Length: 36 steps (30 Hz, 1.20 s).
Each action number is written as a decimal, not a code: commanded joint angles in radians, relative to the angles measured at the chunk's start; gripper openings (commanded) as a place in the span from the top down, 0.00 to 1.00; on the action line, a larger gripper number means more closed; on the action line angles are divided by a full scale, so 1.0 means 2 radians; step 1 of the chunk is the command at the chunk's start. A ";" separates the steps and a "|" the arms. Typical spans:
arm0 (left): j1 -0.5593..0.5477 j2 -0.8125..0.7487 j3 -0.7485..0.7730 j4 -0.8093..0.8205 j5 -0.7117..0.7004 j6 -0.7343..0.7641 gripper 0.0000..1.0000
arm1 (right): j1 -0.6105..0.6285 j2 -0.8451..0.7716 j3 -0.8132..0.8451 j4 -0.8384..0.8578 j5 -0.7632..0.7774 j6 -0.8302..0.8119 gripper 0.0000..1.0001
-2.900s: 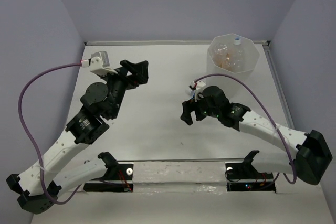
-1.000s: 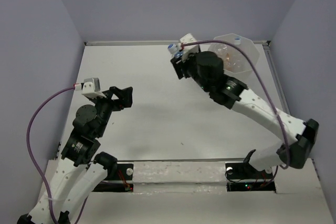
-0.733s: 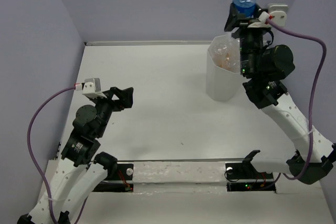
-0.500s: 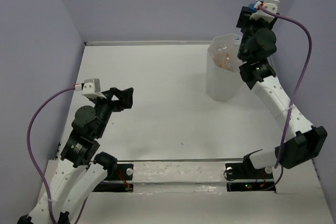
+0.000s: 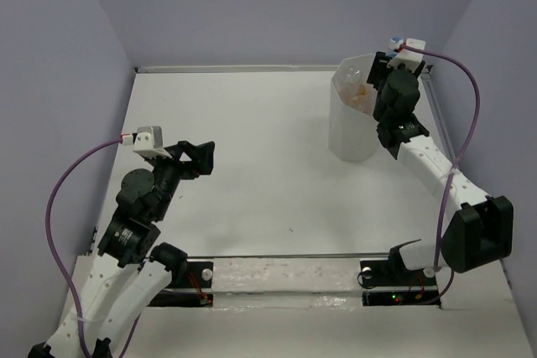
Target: Put the plastic bottles in the bin
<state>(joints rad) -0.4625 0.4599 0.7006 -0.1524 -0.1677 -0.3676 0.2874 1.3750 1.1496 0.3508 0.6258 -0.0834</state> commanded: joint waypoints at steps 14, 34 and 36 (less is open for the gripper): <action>0.010 0.013 0.000 0.024 0.014 0.009 0.01 | -0.003 -0.072 -0.030 -0.041 -0.001 0.095 0.05; 0.012 0.006 0.031 0.050 0.051 -0.004 0.01 | -0.003 -0.256 0.036 -0.265 -0.266 0.167 0.00; 0.012 0.002 0.061 0.049 0.057 -0.003 0.01 | -0.003 -0.305 0.024 -0.273 -0.301 0.173 0.00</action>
<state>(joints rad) -0.4431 0.4877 0.7147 -0.1265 -0.1127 -0.3748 0.2764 0.8909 1.2369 -0.1230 0.2710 0.2043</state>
